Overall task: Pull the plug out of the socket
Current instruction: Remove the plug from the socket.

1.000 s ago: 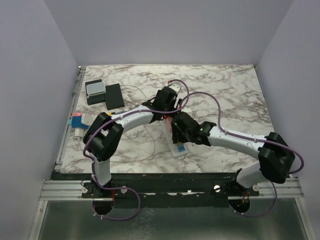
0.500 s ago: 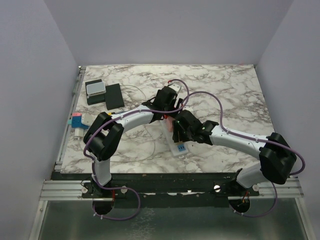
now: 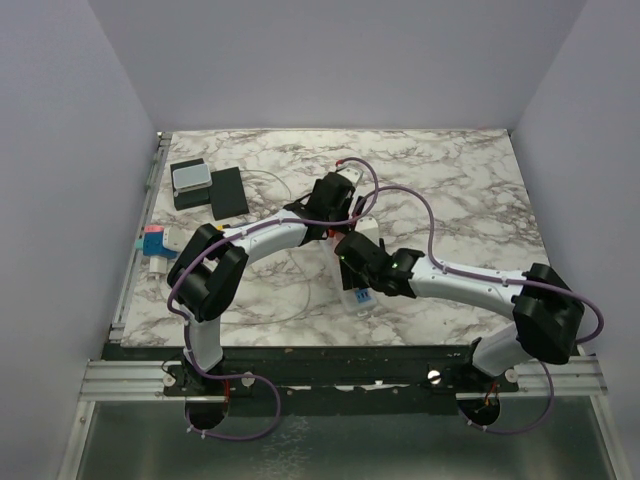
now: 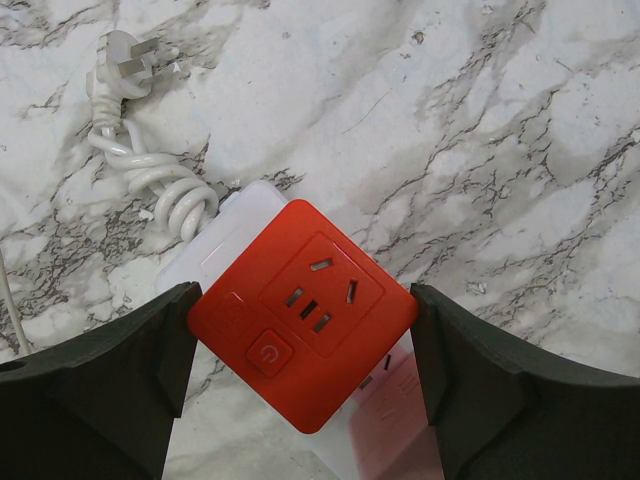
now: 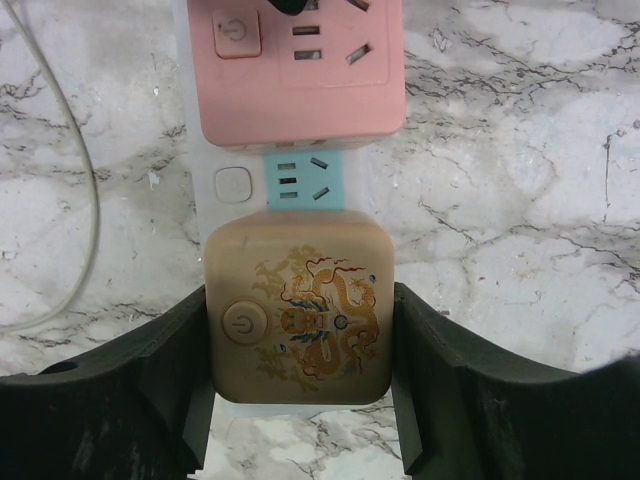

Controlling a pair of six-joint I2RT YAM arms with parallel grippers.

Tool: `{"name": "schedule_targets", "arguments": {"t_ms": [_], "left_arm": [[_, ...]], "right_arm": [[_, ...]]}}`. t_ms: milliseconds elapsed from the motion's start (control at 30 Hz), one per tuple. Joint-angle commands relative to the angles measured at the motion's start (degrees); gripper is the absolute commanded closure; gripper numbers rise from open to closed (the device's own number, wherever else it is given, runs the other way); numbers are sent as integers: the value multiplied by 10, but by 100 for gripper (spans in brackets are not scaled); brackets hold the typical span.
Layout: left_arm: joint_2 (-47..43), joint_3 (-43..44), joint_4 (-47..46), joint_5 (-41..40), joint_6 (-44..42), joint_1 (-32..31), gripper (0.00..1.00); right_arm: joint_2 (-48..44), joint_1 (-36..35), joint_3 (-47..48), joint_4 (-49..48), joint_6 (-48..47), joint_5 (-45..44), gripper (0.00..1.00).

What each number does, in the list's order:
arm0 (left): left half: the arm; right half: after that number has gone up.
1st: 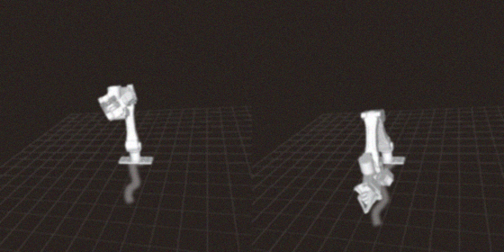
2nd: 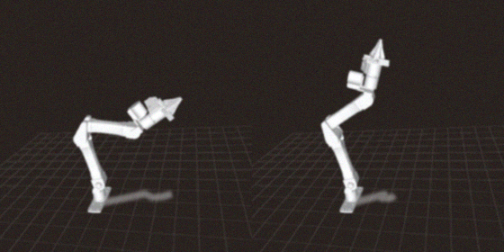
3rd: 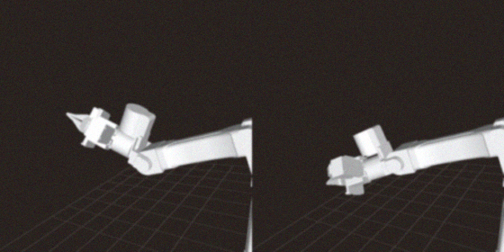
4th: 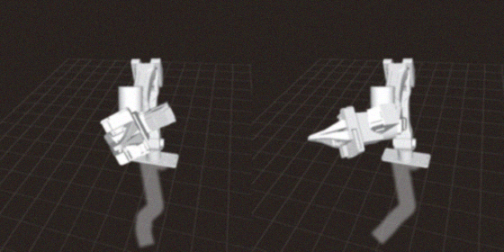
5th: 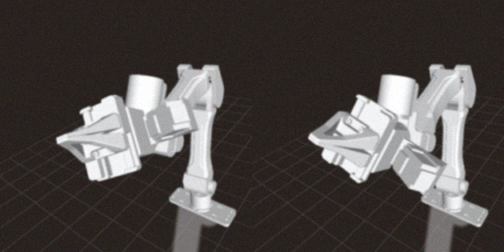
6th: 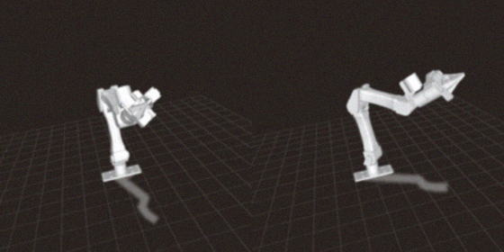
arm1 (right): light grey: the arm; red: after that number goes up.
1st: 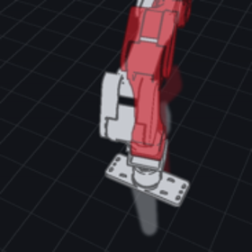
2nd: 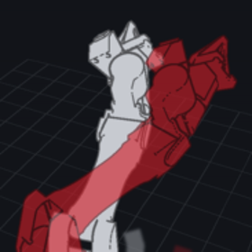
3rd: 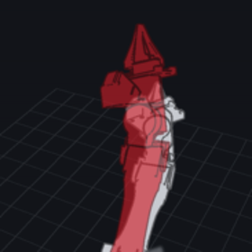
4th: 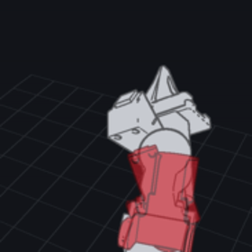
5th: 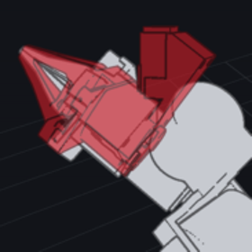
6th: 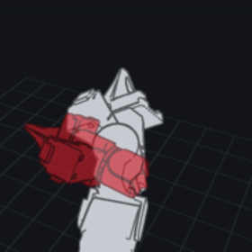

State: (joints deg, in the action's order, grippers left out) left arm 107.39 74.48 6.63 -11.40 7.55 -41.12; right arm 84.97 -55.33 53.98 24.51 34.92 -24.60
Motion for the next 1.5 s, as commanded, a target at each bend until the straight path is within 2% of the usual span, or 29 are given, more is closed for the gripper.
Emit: {"name": "schedule_targets", "arguments": {"t_ms": [0,167,400,900,1467], "left_arm": [[37,-18,91,-20,-20,-1,100],[38,-17,92,-20,-21,-1,100],[38,-18,92,-19,-22,-1,100],[40,-22,93,-20,-25,-3,100],[48,-19,95,-22,-26,-3,100]], "right_arm": [[9,-19,45,26,36,-93,100],[8,-22,47,37,48,-100,100],[-23,-14,36,14,37,-59,100],[-59,62,4,-25,11,22,100],[-95,90,-5,-25,4,38,100]]}}
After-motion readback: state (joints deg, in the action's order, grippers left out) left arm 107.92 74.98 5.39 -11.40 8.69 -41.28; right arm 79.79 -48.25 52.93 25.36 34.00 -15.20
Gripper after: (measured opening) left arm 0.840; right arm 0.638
